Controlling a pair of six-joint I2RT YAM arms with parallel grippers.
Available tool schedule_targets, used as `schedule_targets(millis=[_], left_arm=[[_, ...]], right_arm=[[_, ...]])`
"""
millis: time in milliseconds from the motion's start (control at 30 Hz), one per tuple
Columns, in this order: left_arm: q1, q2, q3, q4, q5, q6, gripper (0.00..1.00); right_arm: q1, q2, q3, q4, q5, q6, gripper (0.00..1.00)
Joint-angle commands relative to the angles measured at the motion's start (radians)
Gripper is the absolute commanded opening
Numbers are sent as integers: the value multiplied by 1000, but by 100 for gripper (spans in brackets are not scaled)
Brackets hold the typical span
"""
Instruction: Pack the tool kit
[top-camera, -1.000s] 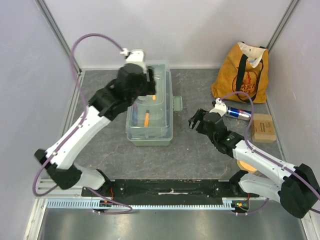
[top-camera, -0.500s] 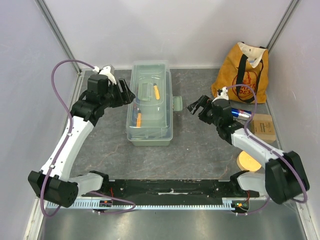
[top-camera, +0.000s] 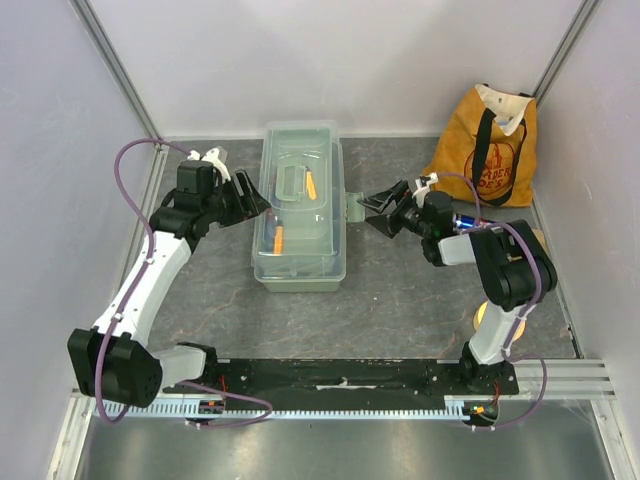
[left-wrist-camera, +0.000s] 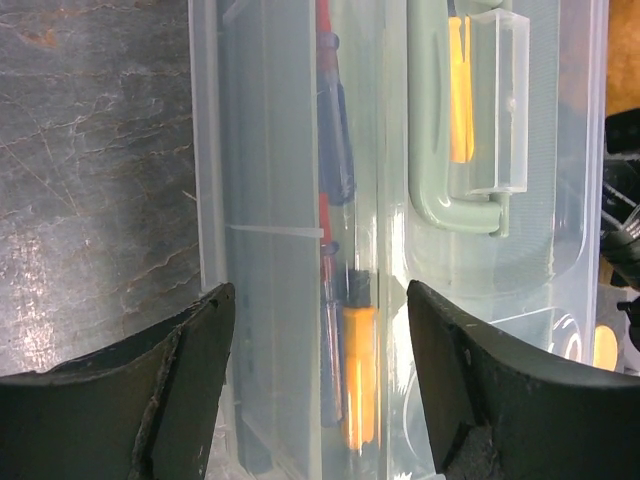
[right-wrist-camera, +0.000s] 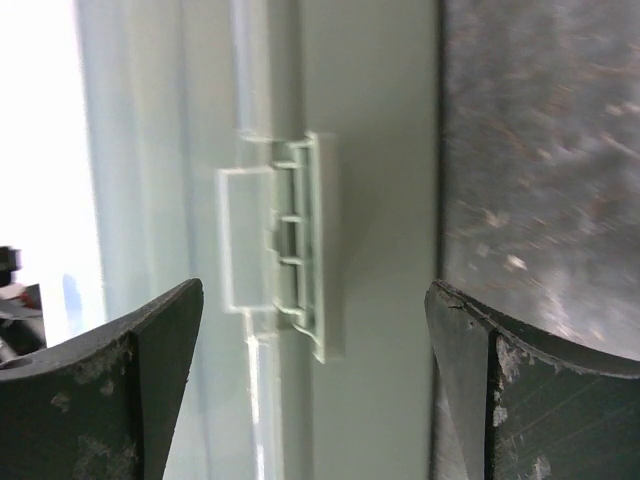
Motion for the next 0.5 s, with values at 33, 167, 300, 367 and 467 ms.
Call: schedule_targets(millis=[33,167,300,367,467], left_arm=[[9,32,3,41,55,-21,75],[9,66,3,39,66,-21,74],[9,81,0,39,66,-18,73],[9,83,0,41,70,-16,73],[8,86,1,42,72,-15,73]], right_arm=[[6,98,118,350,-149,202,98],[26,155,182,365,-185,228,98],[43,198,213,334,-214,244,98],[48,198,207,335,-218,239,98],[52,198,198,319,-225,216,98]])
